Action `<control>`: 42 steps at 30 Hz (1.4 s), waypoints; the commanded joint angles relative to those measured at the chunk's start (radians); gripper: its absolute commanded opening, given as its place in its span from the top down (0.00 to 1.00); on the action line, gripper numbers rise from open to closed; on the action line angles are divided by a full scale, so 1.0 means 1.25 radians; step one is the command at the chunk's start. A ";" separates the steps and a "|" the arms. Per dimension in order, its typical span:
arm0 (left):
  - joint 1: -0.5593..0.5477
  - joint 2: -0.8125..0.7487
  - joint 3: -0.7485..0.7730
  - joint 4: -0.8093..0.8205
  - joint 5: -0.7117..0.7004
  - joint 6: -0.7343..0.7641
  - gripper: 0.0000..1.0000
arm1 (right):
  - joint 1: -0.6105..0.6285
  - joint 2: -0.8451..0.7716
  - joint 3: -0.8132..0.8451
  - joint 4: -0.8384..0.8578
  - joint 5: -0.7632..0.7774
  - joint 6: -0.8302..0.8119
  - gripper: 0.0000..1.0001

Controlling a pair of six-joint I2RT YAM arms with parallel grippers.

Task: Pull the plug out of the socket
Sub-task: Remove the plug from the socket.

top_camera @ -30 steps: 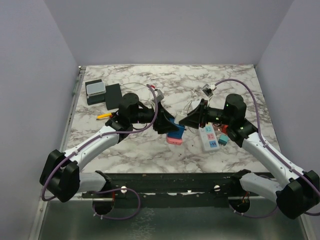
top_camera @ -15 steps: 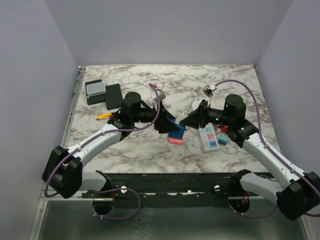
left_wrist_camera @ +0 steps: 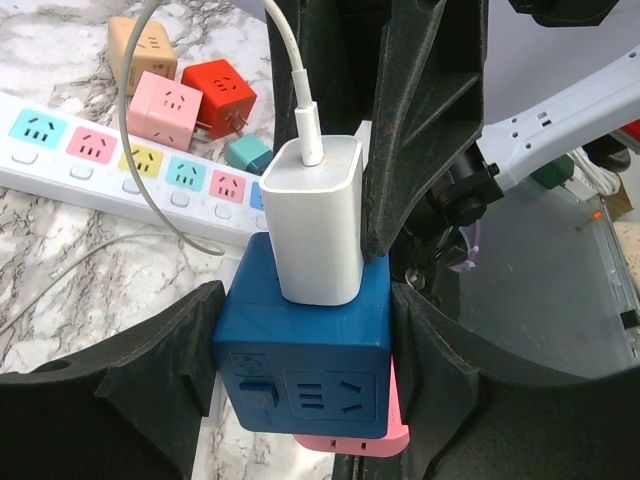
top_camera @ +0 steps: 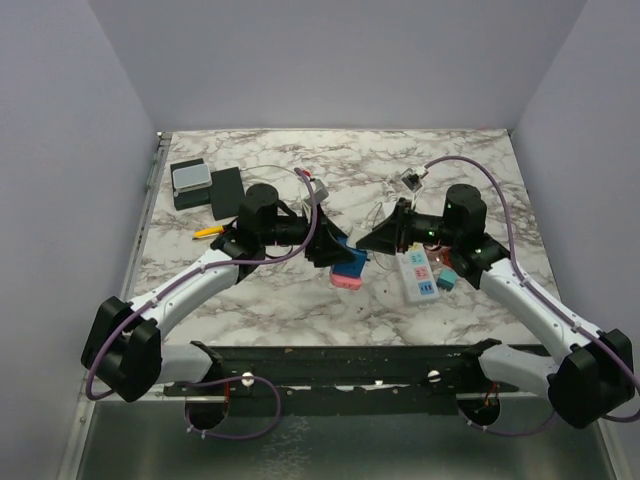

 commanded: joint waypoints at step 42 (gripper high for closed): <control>0.053 0.030 -0.020 -0.136 -0.151 0.053 1.00 | -0.051 -0.102 0.063 -0.051 0.144 -0.058 0.90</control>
